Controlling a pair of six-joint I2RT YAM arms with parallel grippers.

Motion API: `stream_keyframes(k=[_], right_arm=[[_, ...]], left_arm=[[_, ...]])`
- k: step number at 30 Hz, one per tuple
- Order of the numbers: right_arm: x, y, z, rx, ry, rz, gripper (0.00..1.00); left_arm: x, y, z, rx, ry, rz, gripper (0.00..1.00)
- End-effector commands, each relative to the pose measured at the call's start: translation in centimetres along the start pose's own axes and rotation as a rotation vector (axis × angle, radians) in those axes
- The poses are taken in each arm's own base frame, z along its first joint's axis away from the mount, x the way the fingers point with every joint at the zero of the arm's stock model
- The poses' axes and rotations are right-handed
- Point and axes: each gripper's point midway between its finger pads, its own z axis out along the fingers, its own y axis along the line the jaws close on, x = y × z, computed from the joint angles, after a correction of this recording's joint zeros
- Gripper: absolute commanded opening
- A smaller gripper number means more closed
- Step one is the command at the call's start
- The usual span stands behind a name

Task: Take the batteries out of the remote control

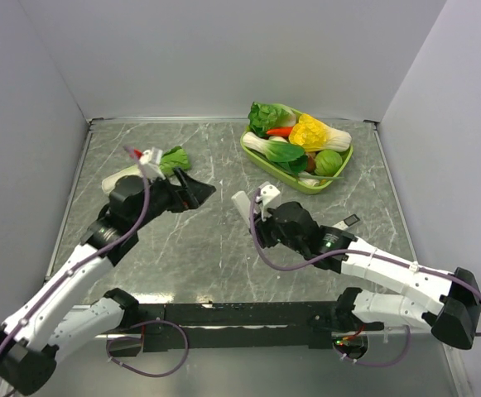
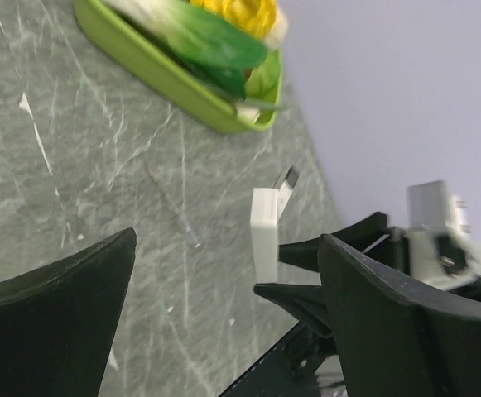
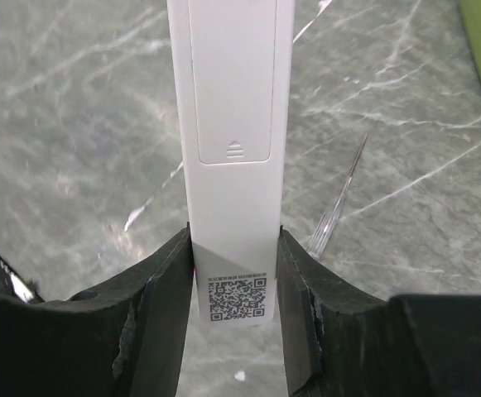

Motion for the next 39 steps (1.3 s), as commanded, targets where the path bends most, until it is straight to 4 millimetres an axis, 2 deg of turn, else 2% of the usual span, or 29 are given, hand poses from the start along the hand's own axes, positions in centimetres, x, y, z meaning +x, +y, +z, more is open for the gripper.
stream_keyframes(k=[1,5,8,11,15,19,24,28,35,39], right_arm=[[-2.2,1.4,-0.3,-0.042,-0.012,-0.077,0.00],[-1.2,2.1,0.1,-0.061,0.030,-0.076,0.00],[-0.7,2.6,0.3,-0.073,0.045,-0.077,0.00],[-0.3,2.9,0.5,-0.086,0.059,-0.077,0.00],[-0.1,3.4,0.7,-0.095,0.066,-0.071,0.00],[0.4,4.1,1.1,-0.115,0.085,-0.068,0.00],[0.5,4.3,1.3,-0.103,0.096,-0.069,0.00],[0.6,4.0,1.2,-0.092,0.097,-0.066,0.00],[1.8,3.2,0.8,-0.065,0.122,-0.084,0.00],[2.3,4.2,0.5,-0.122,0.125,-0.069,0.00]], left_arm=[[2.5,0.0,1.4,0.039,0.156,0.095,0.94],[5.3,0.9,3.1,0.060,0.280,0.084,0.91],[6.6,0.8,3.6,0.102,0.319,0.058,0.89],[6.7,0.8,3.8,0.111,0.309,0.061,0.90],[7.6,2.2,4.4,0.053,0.332,0.082,0.91],[9.2,3.0,5.0,0.041,0.378,0.074,0.86],[10.7,4.8,5.4,-0.029,0.421,0.105,0.74],[11.1,6.3,5.9,-0.097,0.438,0.120,0.47],[11.1,7.7,6.2,-0.159,0.435,0.141,0.27],[11.6,8.5,6.5,-0.184,0.448,0.144,0.18]])
